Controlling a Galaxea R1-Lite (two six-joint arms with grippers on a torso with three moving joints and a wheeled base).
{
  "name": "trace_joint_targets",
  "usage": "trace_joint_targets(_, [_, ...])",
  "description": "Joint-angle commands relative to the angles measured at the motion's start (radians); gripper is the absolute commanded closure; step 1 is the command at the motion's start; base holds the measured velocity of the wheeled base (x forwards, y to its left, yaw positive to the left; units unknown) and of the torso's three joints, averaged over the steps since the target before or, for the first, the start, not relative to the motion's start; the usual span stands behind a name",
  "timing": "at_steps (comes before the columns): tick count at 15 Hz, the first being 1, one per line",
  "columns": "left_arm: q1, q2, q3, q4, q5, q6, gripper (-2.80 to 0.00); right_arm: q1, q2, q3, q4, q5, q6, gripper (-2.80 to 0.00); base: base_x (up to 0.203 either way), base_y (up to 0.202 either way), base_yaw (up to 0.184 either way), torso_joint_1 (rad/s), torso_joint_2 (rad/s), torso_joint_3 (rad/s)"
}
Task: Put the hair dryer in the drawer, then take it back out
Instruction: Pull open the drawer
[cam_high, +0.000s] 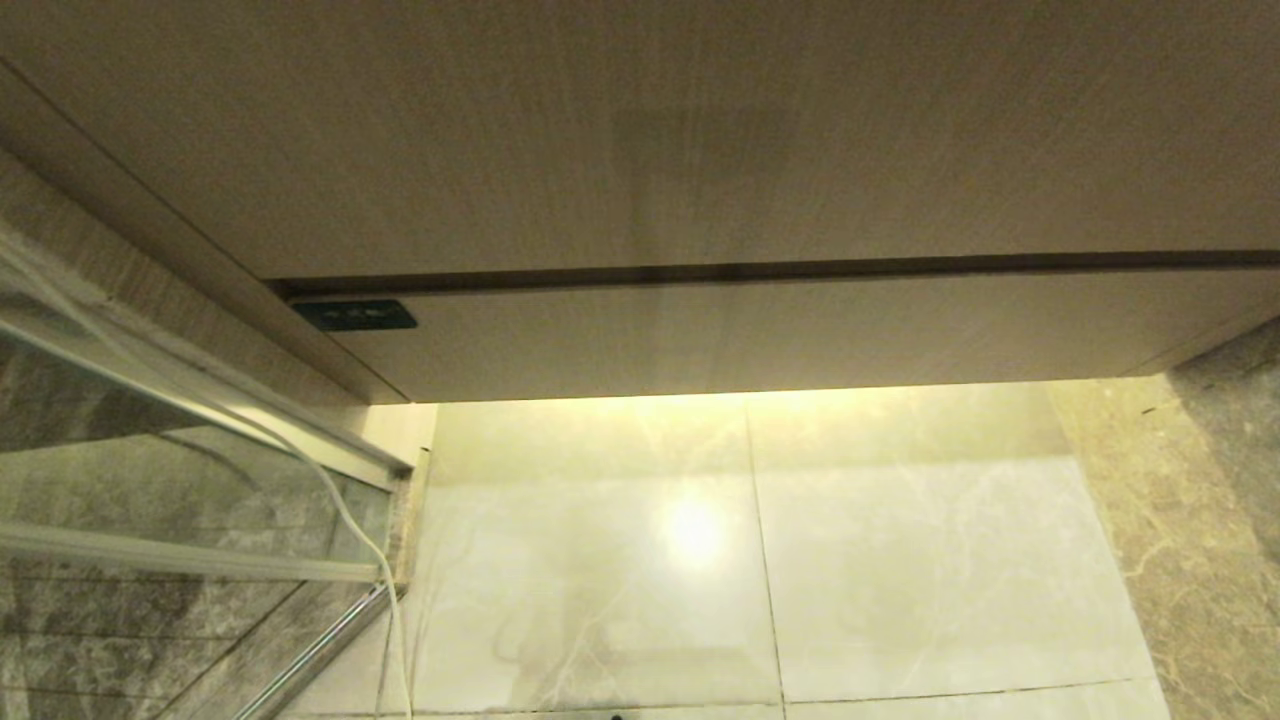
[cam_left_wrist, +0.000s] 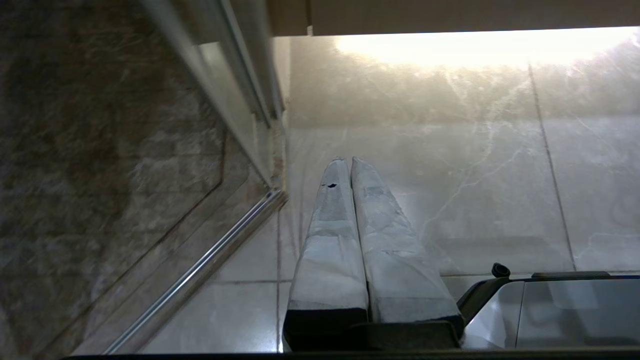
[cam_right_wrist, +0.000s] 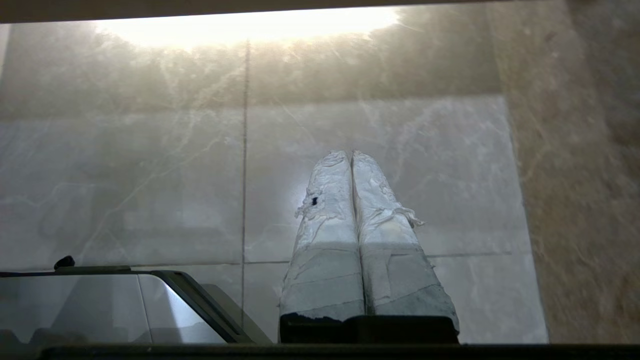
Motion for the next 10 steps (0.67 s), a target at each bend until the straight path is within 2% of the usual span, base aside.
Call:
trace_joint_targets(1, [0.000, 0.000, 0.000, -0.001, 0.000, 0.000, 0.00, 0.000, 0.000, 0.000, 0.001, 0.000, 0.001, 0.00, 0.002, -0.004, 0.129, 0.002, 0.00, 0.005])
trace_joint_targets(2, [0.000, 0.001, 0.000, -0.001, 0.000, 0.000, 0.00, 0.000, 0.000, -0.001, 0.001, 0.002, 0.000, 0.00, 0.005, -0.006, 0.092, -0.001, 0.00, -0.001])
trace_joint_targets(10, [0.000, 0.001, 0.000, -0.001, -0.001, 0.001, 0.00, 0.000, 0.000, 0.000, -0.007, 0.002, -0.009, 0.00, 0.000, 0.000, 0.000, 0.000, 0.00, 0.000])
